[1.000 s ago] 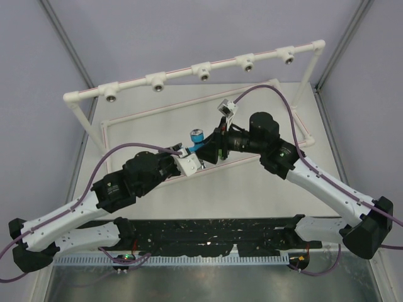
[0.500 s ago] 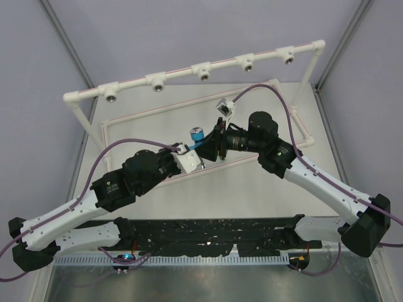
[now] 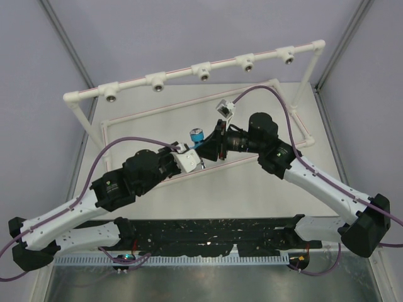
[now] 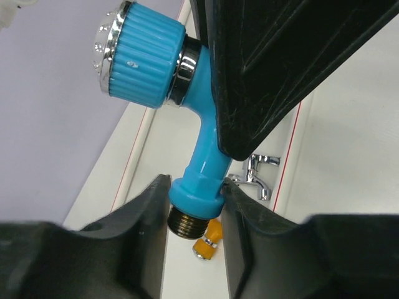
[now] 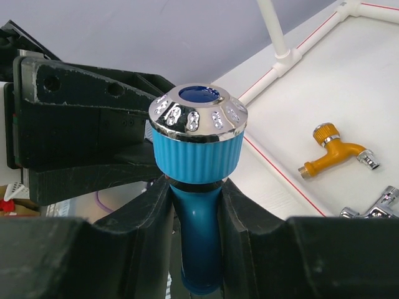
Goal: Install the water faucets
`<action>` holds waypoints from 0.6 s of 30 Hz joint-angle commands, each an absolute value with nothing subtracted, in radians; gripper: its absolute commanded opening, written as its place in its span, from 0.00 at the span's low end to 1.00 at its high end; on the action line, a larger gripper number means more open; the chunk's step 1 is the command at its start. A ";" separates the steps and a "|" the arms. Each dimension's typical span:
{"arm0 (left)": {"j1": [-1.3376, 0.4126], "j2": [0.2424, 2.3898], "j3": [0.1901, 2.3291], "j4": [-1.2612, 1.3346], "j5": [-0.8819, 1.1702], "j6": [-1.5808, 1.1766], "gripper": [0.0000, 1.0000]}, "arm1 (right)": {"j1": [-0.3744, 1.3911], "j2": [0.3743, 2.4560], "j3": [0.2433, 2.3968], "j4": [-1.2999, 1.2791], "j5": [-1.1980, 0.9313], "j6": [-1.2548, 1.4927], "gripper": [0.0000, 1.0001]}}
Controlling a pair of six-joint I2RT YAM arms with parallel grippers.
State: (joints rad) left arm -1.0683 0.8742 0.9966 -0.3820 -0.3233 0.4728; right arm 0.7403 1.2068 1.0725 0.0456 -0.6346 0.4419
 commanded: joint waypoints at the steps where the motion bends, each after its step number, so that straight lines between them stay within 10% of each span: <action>1: -1.072 0.853 1.032 -0.367 -0.374 0.436 0.51 | 0.703 1.171 1.033 0.121 -0.629 0.437 0.05; 8: -1.010 0.819 1.081 -0.458 -0.410 0.329 0.95 | 0.571 1.082 0.881 0.308 -0.615 0.459 0.05; 18: -0.674 0.891 1.264 -0.661 -0.267 -0.056 1.00 | 0.307 0.953 0.801 0.252 -0.490 0.321 0.05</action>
State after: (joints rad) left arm -0.7712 0.8577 1.1934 -0.5762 -0.3553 0.1482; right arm 0.3481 1.0260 0.8162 0.1802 -0.5781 0.4198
